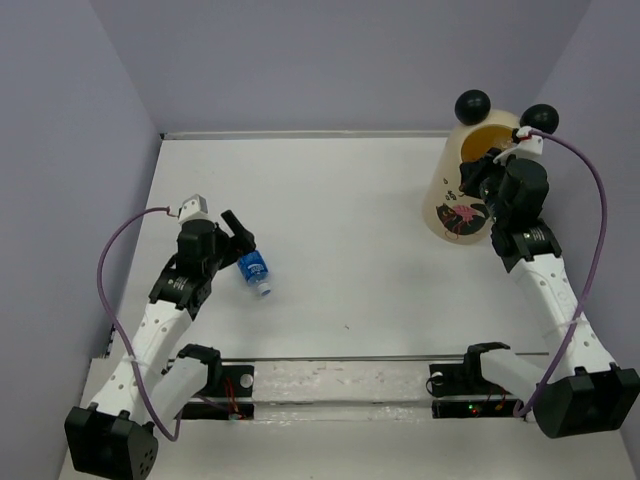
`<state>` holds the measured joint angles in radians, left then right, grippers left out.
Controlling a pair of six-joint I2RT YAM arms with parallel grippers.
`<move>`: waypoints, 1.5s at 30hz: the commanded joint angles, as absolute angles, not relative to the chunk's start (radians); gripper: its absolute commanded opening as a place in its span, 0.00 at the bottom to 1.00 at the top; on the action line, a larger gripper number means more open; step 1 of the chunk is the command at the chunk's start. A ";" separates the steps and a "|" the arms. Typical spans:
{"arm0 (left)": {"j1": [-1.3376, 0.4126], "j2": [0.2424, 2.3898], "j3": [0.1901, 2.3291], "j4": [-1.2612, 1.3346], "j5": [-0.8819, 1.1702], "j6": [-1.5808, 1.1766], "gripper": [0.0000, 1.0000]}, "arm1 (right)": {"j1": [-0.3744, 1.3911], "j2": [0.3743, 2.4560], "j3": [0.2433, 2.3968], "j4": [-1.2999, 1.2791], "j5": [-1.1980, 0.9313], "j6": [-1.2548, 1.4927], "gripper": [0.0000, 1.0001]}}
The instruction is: Put the plastic bottles in the bin
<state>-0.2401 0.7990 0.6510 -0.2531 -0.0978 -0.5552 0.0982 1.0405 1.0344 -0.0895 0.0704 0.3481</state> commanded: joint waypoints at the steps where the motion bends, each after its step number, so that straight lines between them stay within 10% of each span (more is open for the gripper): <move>1: -0.238 0.843 0.618 -0.252 -0.087 -0.627 0.99 | 0.095 1.043 1.052 -0.084 -0.095 0.351 0.00; 5: -0.267 0.914 0.574 -0.195 -0.106 -0.681 0.99 | 0.106 1.060 1.005 -0.013 -0.392 0.411 0.05; 14: -0.328 1.172 0.512 -0.051 -0.196 -0.759 0.99 | 0.256 1.077 0.956 0.055 -0.499 0.428 0.63; 18: -0.328 1.305 0.567 -0.045 -0.192 -0.746 0.80 | 0.376 1.136 0.988 0.037 -0.479 0.411 0.73; 23: -0.334 1.324 0.551 -0.006 -0.176 -0.709 0.53 | 0.503 1.192 0.973 0.077 -0.427 0.429 0.79; 45: -0.776 0.959 0.598 0.232 0.250 -0.538 0.55 | 0.571 1.359 0.903 0.419 -0.557 0.680 0.98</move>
<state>-0.7177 0.9520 0.5354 0.1677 0.2031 -0.5800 0.5690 1.3838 0.8520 0.4118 -0.5716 0.7120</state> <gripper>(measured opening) 0.659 0.982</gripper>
